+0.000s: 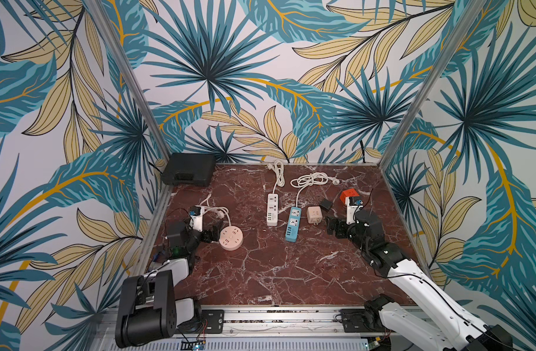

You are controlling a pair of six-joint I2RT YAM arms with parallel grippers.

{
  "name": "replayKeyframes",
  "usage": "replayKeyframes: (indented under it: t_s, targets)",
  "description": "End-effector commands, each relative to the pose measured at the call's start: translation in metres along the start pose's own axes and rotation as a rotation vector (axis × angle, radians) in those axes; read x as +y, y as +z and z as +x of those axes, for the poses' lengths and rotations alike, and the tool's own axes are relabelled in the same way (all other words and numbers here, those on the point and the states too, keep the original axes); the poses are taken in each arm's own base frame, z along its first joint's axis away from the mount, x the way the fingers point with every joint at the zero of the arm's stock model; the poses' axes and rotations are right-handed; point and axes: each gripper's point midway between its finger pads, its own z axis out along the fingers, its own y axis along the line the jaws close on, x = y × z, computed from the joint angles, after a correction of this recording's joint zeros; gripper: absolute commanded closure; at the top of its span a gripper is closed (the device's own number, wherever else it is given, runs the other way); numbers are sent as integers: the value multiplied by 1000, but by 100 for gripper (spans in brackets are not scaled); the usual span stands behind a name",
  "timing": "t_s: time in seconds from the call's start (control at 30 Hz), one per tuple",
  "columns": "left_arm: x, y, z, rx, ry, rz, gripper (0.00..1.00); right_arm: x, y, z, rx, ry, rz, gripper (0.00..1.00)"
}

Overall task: Pull the plug off the socket
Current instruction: Reset both arms

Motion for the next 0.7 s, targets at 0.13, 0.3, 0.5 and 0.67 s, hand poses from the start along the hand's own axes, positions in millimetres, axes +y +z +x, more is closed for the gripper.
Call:
replayKeyframes:
  t_s: [0.13, 0.3, 0.5, 0.67]
  targets:
    - [22, 1, -42, -207, 13, -112, 0, 0, -7, -22, -108, 17, -2, 0]
    - [31, 17, -39, -221, 3, -124, 0, -4, -2, -19, -109, 29, 23, 0]
    - [37, 26, -37, -184, -5, -179, 0, -11, 3, -12, -90, 3, 66, 0]
    - [30, 32, -35, -145, 12, -131, 0, -21, -1, -12, -91, -41, 121, 0]
